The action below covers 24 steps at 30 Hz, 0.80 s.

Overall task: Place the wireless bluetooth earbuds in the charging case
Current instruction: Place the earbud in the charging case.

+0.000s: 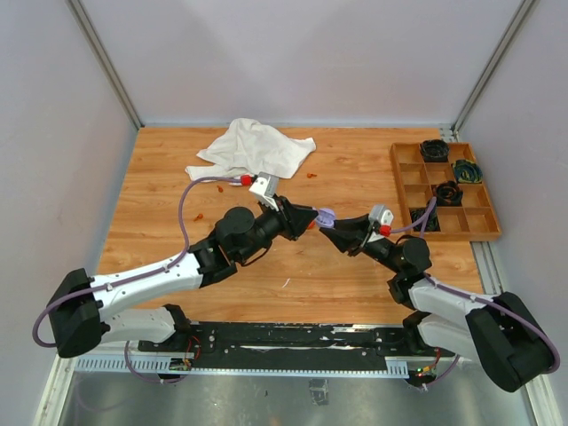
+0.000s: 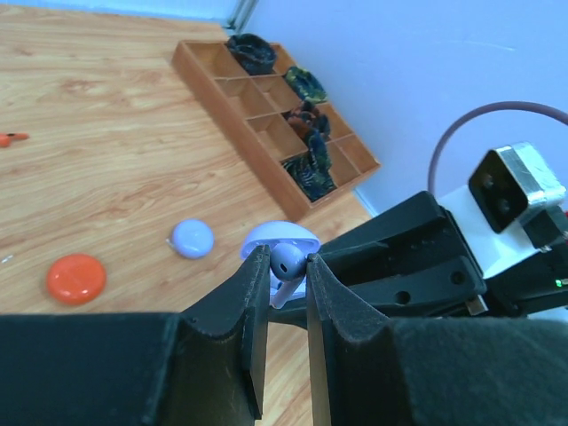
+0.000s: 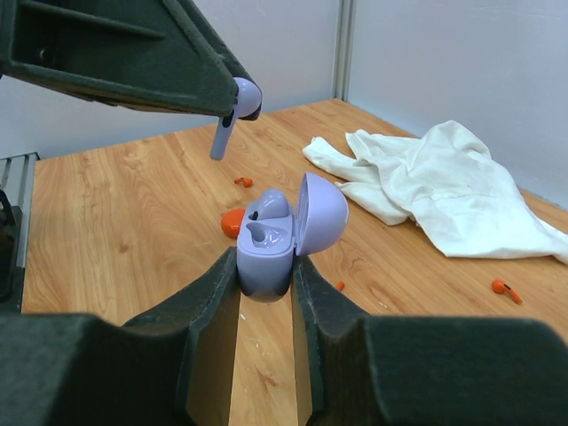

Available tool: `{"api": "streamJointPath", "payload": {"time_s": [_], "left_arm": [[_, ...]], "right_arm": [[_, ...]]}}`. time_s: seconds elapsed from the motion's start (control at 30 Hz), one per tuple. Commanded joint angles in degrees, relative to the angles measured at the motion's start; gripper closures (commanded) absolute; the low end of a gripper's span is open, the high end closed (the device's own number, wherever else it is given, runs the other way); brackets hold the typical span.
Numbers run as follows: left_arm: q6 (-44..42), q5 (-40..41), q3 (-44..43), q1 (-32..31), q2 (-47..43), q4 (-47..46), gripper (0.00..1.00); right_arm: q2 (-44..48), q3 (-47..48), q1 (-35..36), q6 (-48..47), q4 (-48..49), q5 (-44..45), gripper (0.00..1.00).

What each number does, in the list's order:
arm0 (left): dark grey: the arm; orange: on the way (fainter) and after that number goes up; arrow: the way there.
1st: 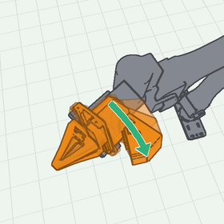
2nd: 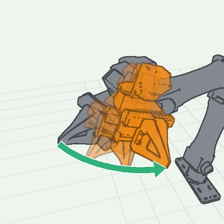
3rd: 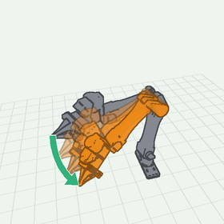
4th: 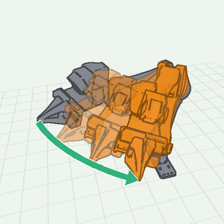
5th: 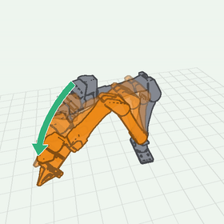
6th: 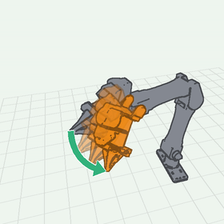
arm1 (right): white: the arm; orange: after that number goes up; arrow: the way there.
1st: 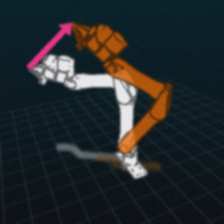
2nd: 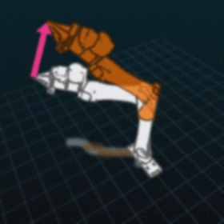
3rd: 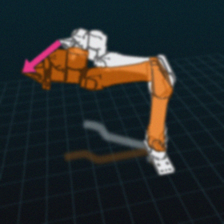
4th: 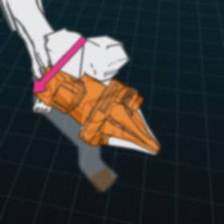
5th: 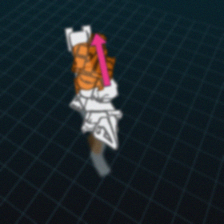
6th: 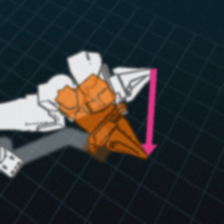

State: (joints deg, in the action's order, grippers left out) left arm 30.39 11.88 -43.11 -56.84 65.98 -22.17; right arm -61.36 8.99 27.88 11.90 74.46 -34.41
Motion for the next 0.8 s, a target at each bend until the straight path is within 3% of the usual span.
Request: {"api": "streamJointPath", "payload": {"time_s": [0.0, 0.33, 0.77], "left_arm": [[-1.72, 0.97, 1.43, -1.85, -0.11, -9.94, 0.8], [-3.47, 5.04, 2.81, -4.79, 3.65, -18.76, 0.81], [-5.65, 9.56, 3.18, -6.87, 5.83, -20.26, 0.82]], "right_arm": [[-1.81, 2.05, -1.51, 3.15, 9.55, -1.44, 0.95], [-2.4, 2.37, -1.51, 4.68, 11.59, -2.23, 0.95], [-1.14, 1.94, -1.51, 4.58, 11.5, -1.68, 0.95]]}}
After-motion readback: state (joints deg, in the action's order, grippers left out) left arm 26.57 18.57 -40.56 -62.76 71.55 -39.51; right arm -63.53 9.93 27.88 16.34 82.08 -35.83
